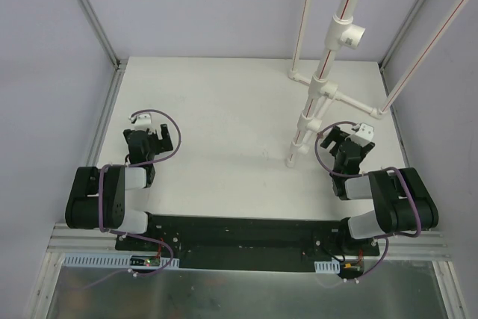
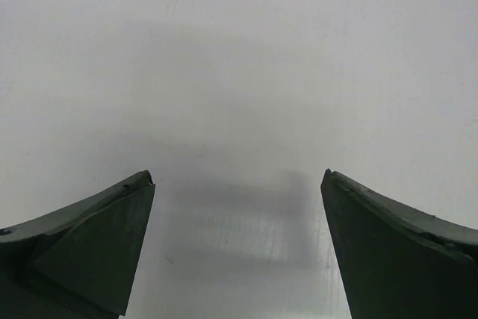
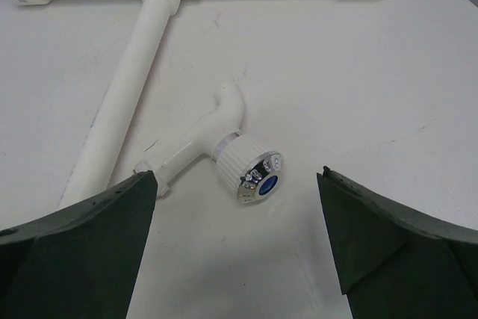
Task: Install the water faucets
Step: Move the adaptor to the center of the board.
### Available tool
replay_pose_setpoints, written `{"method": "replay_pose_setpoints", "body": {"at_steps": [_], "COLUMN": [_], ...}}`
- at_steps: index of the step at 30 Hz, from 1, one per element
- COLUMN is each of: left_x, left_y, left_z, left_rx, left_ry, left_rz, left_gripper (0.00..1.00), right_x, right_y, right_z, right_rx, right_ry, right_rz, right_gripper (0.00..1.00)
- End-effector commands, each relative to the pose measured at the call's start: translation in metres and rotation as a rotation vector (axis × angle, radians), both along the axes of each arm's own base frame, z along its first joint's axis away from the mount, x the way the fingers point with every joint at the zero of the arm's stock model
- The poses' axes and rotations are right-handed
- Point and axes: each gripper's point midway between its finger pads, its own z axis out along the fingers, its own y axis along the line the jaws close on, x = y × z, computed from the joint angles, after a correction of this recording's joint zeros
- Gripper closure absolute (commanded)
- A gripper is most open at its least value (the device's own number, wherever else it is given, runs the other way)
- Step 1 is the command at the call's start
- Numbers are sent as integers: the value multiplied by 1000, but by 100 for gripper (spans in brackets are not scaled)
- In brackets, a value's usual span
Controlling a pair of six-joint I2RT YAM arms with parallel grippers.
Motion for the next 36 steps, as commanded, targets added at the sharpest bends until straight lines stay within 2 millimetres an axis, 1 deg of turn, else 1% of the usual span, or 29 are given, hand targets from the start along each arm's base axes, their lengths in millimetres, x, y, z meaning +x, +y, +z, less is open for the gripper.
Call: {"method": "replay_pose_setpoints", "body": {"at_steps": [1,13,15,18,19,20,21,22,23,26,27,29,30,32,33,34,35,36], "left_x": [10,11,12,12,12,17,15,16,13,17,18,19,20,10,7,8,12,15], "left_y": [-4,-4,-1,-2,-2,-2,-2,-2,-1,-20,-23,-28,-23,7,17,25,19,4], "left_z": [12,12,12,15,18,28,37,56,64,105,115,130,134,127,122,122,127,132], "left_rx": [12,11,1,-4,-5,-4,3,11,-17,-182,-228,-337,-390,-526,-587,-636,-681,-713], "left_ry": [-39,-39,-32,-45,-47,-34,0,-3,8,-98,-123,-137,-148,-143,-142,-156,-163,-142], "left_rz": [-29,-31,-29,-35,-35,-34,-27,-11,32,32,44,84,136,370,435,428,361,273], "left_gripper": [0,0,0,1,0,0,0,0,0,1,0,0,1,0,1,0,0,0], "right_x": [10,12,11,11,11,11,11,11,11,11,11,12,11,11,11,11,11,11], "right_y": [2,-1,-1,-1,0,-1,-1,-1,-1,-1,-1,-1,-1,-1,-1,-1,-1,-1], "right_z": [14,13,12,13,13,13,14,13,13,14,13,14,13,13,13,14,13,13], "right_rx": [18,33,30,29,30,29,29,29,28,29,28,28,29,29,28,28,29,27], "right_ry": [-48,-38,-34,-41,-43,-40,-43,-42,-41,-43,-40,-43,-40,-41,-41,-44,-42,-41], "right_rz": [-1,-10,-9,-7,-6,-9,-9,-10,-9,-7,-7,-7,-7,-7,-7,-7,-7,-8], "right_gripper": [1,1,1,1,1,1,1,1,1,1,1,1,1,1,1,1,1,1]}}
